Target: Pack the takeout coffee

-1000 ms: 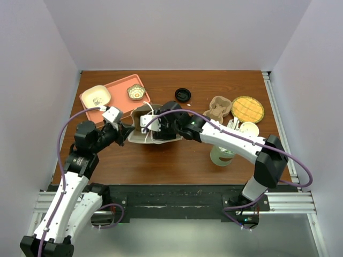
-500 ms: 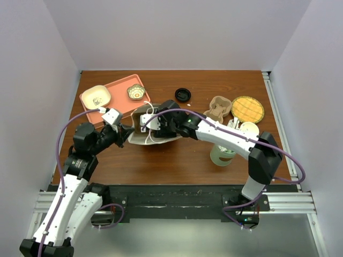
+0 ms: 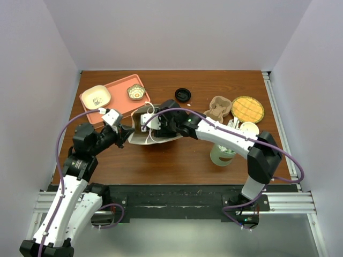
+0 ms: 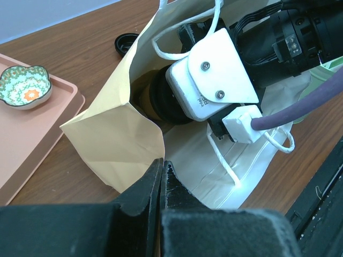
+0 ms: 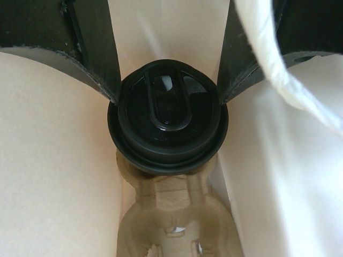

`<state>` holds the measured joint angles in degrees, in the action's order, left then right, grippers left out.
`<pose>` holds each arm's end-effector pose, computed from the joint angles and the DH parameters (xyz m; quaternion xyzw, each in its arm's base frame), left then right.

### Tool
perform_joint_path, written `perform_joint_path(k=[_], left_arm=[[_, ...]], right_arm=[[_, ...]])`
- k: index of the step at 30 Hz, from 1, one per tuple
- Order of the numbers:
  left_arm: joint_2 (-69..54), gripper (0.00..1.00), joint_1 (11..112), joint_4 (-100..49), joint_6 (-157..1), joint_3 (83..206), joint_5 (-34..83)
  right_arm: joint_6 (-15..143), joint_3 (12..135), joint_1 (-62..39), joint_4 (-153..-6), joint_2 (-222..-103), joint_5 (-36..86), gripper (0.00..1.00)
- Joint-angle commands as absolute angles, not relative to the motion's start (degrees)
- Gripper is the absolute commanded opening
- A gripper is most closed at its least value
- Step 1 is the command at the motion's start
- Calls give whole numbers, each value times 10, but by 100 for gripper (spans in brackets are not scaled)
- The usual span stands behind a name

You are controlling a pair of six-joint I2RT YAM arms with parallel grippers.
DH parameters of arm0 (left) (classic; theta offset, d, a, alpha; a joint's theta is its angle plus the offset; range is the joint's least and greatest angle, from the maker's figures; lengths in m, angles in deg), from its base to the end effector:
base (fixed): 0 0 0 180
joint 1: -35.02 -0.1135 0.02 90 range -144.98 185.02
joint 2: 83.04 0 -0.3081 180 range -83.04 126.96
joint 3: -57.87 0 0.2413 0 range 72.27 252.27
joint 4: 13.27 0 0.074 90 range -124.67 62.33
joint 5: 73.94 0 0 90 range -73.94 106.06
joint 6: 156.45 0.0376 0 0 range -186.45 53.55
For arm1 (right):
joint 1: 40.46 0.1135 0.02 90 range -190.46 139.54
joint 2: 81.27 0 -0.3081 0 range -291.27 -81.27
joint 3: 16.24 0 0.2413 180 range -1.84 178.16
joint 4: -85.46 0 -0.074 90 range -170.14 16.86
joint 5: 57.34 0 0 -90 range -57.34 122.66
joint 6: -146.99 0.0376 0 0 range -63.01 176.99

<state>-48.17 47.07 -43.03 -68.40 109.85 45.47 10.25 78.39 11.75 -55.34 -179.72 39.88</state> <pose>0.0959 -0.0394 0.3373 0.2245 0.7382 -0.2704 0.5758 0.2411 0.3033 0.3262 -0.6794 0.6138 -0.0387 0.4001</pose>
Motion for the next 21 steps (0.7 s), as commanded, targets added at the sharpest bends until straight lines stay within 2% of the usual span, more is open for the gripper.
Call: perform_joint_path(k=[1,21], left_arm=[[-489,0,474,-406,-668,1094,476],[-481,0,474,-399,-637,1106,480]], right_arm=[[102,783,112,-583,-1793,385,40],[156,815,107,-561,-1830,389,43]])
